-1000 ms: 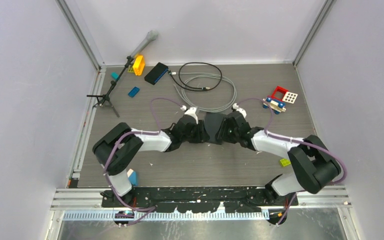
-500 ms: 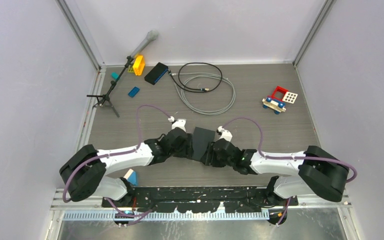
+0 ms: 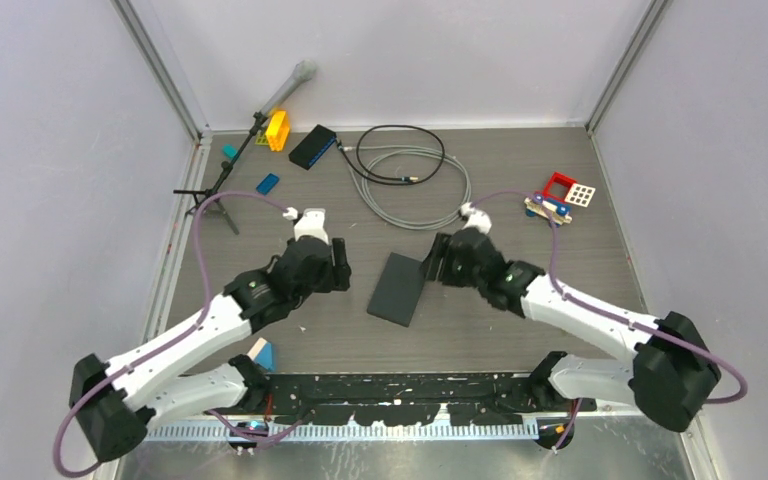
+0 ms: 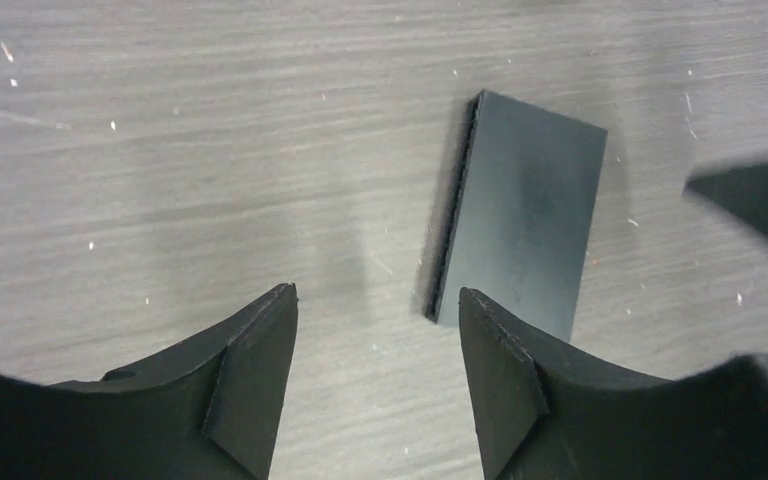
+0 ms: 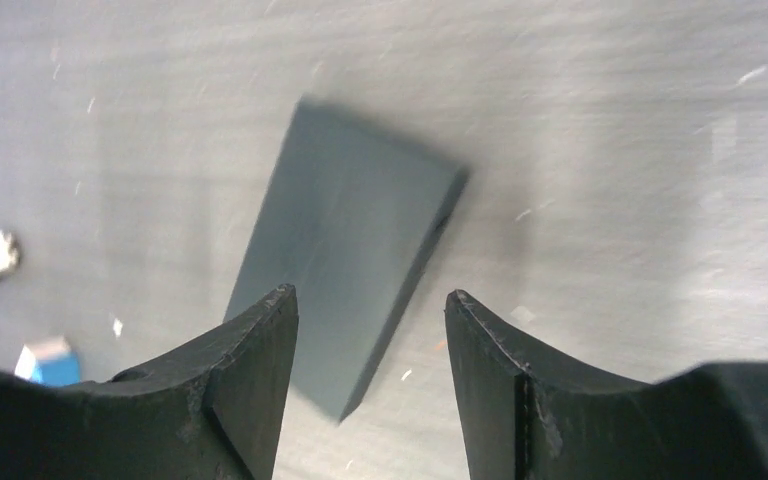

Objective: Insert the plug into the switch port
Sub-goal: Move the switch port to the center of the board.

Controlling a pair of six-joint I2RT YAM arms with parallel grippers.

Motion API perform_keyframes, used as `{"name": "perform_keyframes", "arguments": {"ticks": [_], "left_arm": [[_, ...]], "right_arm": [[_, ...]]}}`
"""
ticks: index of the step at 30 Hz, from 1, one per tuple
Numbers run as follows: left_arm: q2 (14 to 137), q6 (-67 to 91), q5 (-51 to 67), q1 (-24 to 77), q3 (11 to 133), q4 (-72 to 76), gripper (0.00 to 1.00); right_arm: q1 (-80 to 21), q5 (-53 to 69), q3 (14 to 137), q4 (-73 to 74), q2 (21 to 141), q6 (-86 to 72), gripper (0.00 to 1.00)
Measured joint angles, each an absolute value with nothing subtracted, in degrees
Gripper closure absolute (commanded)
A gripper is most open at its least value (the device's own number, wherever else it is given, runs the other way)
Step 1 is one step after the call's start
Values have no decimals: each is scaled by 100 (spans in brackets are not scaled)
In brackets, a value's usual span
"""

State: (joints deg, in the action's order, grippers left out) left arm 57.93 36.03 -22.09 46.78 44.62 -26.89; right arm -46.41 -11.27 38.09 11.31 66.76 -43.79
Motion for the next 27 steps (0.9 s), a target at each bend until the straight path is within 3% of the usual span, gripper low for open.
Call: {"name": "perform_keyframes", "arguments": {"ticks": [6,13,27], "left_arm": [[5026,4340,-2342,5463,3828,-3162,43],[5483,5271,-2604,6938,3312,-3100,49],[7505,6147,-2665,7181,3063,-1138,61]], "right_arm": [[-3159,-397,4421,1208,7714,-3721,38],[-2961,810,4936,1022,9085,-3336,38],[-2853,1396,4939,113,9690,-3441,43]]}}
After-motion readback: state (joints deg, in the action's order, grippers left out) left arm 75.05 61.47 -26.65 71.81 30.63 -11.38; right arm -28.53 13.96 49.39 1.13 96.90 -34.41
